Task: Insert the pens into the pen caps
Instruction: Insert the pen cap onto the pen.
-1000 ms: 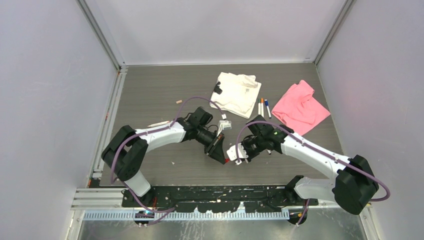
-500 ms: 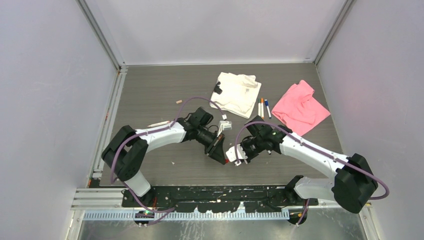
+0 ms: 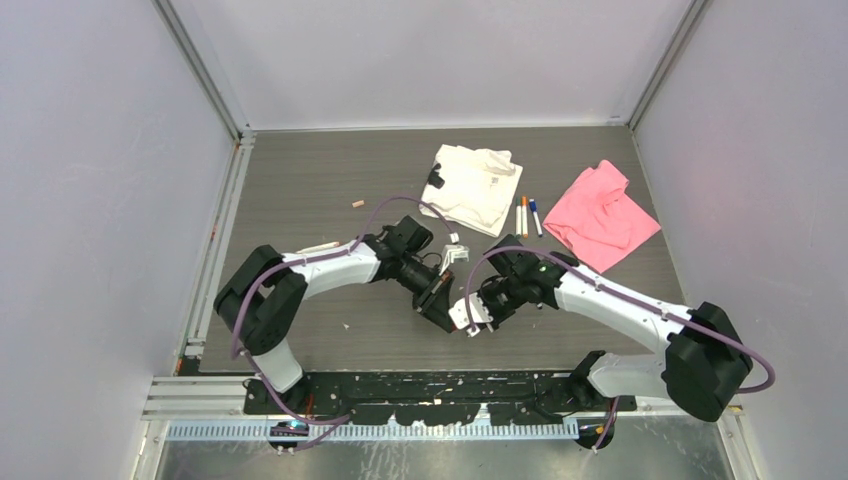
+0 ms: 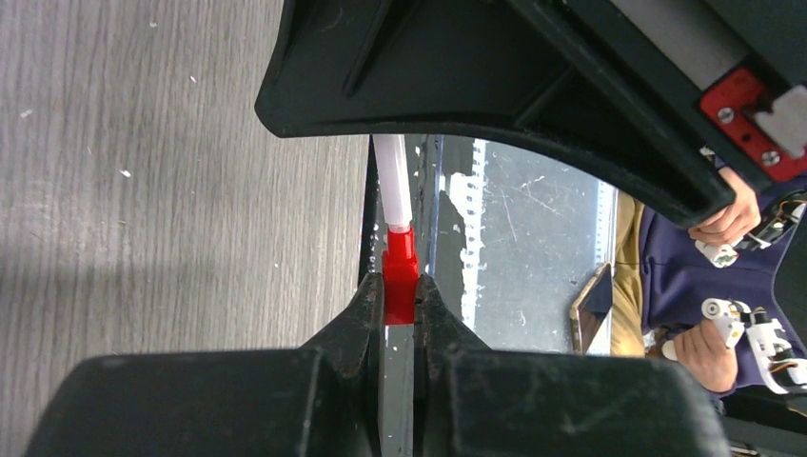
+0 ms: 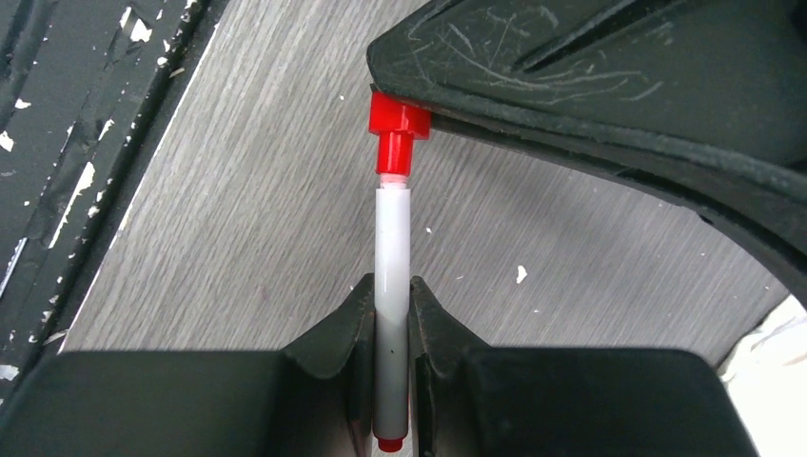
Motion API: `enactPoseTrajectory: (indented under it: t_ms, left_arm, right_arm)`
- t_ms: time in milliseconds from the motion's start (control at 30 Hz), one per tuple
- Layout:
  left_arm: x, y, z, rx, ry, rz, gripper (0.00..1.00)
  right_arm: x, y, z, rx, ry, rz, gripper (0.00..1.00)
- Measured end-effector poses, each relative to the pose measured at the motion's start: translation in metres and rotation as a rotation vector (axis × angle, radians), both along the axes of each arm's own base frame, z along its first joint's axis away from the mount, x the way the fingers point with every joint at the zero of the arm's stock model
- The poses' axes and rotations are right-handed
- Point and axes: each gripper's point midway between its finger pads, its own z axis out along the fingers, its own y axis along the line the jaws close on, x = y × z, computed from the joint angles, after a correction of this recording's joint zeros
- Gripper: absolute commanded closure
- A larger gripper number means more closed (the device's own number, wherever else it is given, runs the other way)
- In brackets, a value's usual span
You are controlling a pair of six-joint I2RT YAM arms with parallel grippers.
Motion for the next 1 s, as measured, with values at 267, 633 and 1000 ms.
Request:
enactPoseTrajectory:
  t_ms: [267,633,1000]
  left_arm:
    - [-0.003,-0.002,-0.009,0.041,0.072,0.029,0.99]
    - [-0.002,-0.011,-0.017,-0.008,0.122,0.069,0.99]
    - [-0.008,-0.014,-0.014,-0.012,0.141,0.052,0.99]
  right_arm:
    - [-0.006,0.000,-0.009,-0.051,0.029,-0.027,0.99]
    - [-0.010,-0.009,-0.018,-0.114,0.101,-0.146,0.99]
    - [-0.023,-0.010,-0.018,-0.123,0.156,-0.134,0.99]
